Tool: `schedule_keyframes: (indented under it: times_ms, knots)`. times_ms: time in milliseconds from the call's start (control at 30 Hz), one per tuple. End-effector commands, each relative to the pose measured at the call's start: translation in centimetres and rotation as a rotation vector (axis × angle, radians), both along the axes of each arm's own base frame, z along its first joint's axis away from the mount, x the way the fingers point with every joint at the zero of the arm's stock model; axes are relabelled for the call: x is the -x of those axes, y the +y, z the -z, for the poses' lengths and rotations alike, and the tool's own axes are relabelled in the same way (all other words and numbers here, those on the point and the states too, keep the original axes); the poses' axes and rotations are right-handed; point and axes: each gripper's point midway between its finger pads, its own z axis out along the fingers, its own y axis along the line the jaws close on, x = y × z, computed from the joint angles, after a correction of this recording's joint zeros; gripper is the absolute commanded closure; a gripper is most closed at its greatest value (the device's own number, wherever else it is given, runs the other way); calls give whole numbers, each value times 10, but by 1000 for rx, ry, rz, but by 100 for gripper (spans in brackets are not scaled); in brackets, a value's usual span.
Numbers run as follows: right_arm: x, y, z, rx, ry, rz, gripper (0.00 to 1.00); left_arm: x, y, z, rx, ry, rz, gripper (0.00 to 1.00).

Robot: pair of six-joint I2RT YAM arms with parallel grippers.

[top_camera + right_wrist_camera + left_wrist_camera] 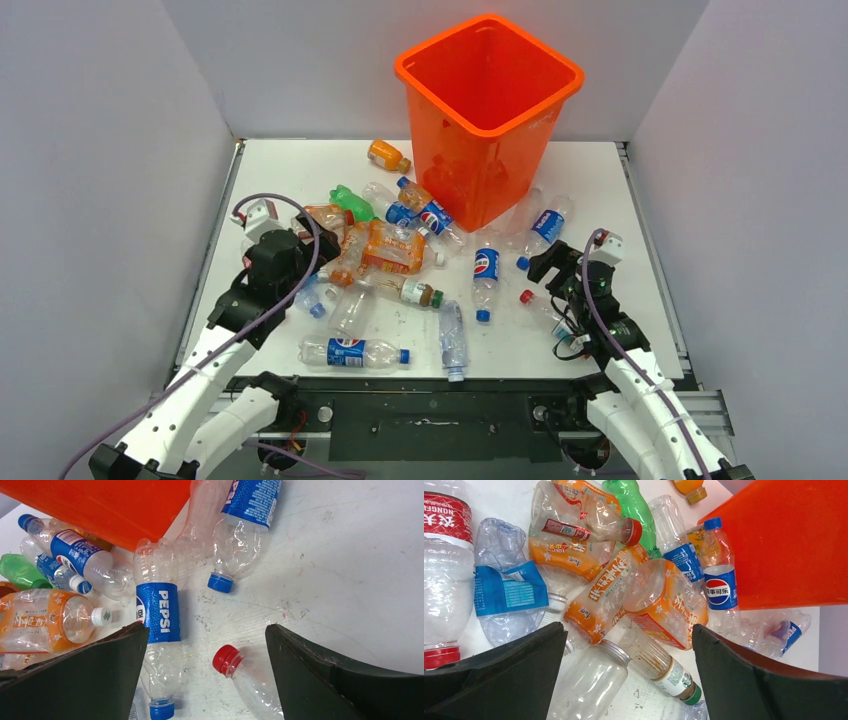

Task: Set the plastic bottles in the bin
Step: Pick up the plastic bottle at the center of the board.

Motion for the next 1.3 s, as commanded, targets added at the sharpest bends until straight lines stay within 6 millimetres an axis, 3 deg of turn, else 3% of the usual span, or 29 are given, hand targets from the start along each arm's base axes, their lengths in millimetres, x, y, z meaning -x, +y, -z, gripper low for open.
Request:
schedule_keyframes:
  times_ms: [0,300,433,567,733,1033,1267]
  knots:
    - [-8,13,-16,-26,-42,-52,10,-2,3,-14,-5,-21,-36,4]
    - [-10,4,-22,-40,-40,17,10,1,-7,-22,70,-96,-26,4]
    - [-9,17,-26,-16,-42,-87,10,2,-33,-37,-50,-177,220,4]
    - [-8,20,-15,21,-14,-130,10,0,-51,-56,-85,-259,346,4]
    - [-4,20,2,41,42,-138,10,1,-56,-38,-130,-231,405,4]
    - [1,41,44,91,158,-167,8,14,-59,-44,-103,-277,448,4]
    - [2,37,40,112,146,-112,7,14,-64,-41,-99,-254,473,4]
